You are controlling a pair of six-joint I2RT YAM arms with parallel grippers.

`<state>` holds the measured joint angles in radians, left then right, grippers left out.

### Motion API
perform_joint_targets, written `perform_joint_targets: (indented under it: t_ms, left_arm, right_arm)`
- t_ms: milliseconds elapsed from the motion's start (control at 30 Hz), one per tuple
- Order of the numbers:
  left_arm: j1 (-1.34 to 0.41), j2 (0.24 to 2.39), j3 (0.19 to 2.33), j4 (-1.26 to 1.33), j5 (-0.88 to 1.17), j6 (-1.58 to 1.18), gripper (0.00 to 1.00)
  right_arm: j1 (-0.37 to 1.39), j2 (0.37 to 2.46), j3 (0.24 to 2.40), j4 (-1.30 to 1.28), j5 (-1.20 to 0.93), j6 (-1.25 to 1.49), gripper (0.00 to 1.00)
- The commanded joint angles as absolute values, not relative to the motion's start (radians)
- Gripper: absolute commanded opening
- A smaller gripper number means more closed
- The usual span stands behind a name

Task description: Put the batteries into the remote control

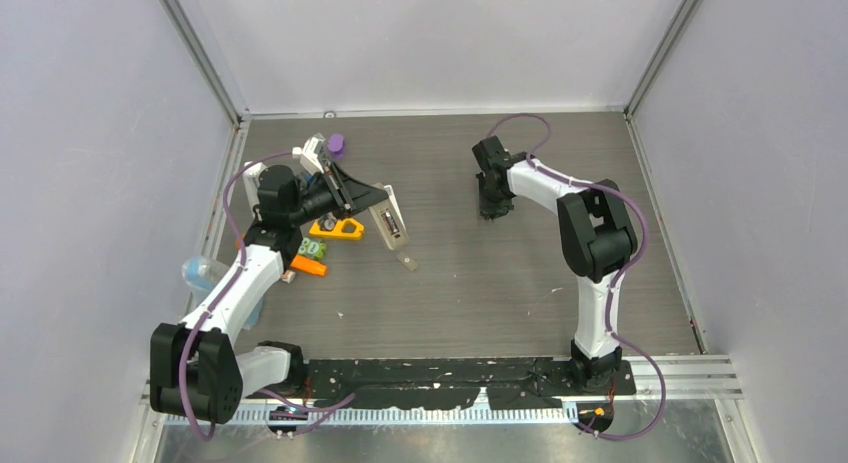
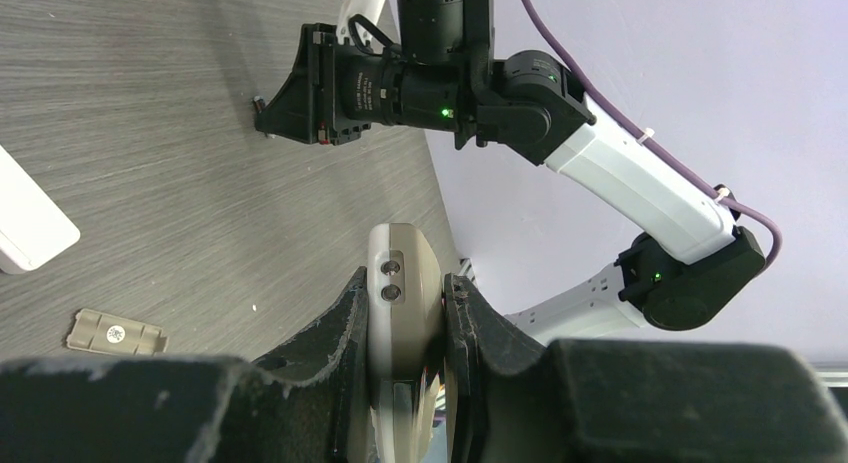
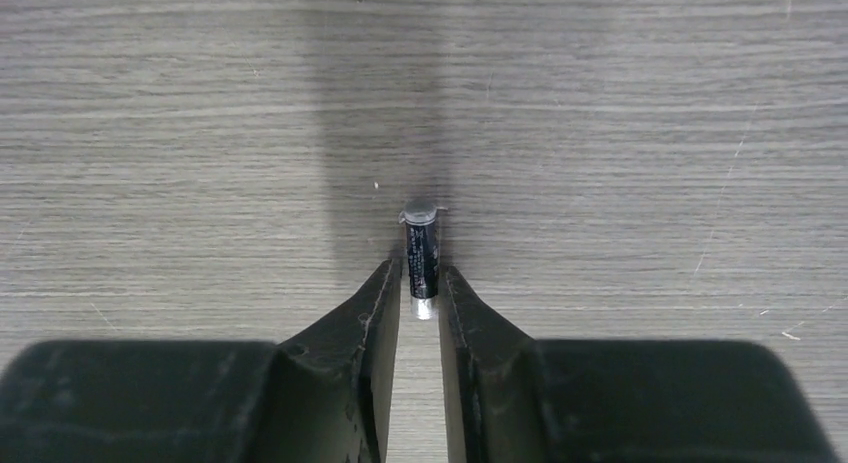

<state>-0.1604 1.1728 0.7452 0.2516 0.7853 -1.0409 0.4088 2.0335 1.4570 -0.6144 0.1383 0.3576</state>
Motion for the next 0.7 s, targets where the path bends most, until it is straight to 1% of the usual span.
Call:
perform_joint_targets:
  t_ms: [0, 33, 67, 133, 267, 333, 500, 633, 667]
  left_arm:
    - [-0.153, 1.168, 0.749, 0.338, 0.8, -1.059, 0.0]
    - [-0.153, 1.169, 0.748, 0.349, 0.812, -1.066, 0.0]
    - [-0.153, 1.169, 0.746, 0.358, 0.819, -1.071, 0.0]
    - [-0.157, 1.169, 0.733, 0.394, 0.836, -1.081, 0.0]
    - [-0.172, 1.196, 0.716, 0.521, 0.901, -1.116, 0.0]
    - [-0.184, 1.219, 0.707, 0.614, 0.925, -1.161, 0.0]
    - [-0.251, 1.274, 0.684, 0.898, 0.949, -1.308, 0.0]
    - [-0.305, 1.328, 0.681, 0.941, 0.888, -1.37, 0.0]
    - [-0.323, 1.373, 0.686, 0.948, 0.857, -1.404, 0.0]
  right_arm:
    - [0.411, 2.065, 1.483, -0.599, 0.171, 0.331, 0.21]
    - [0.412, 2.069, 1.479, -0.591, 0.145, 0.325, 0.17]
    - [0.414, 2.068, 1.477, -0.577, 0.133, 0.321, 0.11]
    - [0.418, 2.055, 1.46, -0.542, 0.09, 0.308, 0.06]
    - [0.434, 1.945, 1.393, -0.486, -0.064, 0.291, 0.05]
    - [0.445, 1.83, 1.37, -0.476, -0.121, 0.302, 0.05]
    - [0.469, 1.664, 1.367, -0.528, -0.094, 0.365, 0.05]
    - [0.497, 1.558, 1.37, -0.569, -0.089, 0.364, 0.05]
    - [0.518, 1.497, 1.387, -0.603, -0.107, 0.35, 0.05]
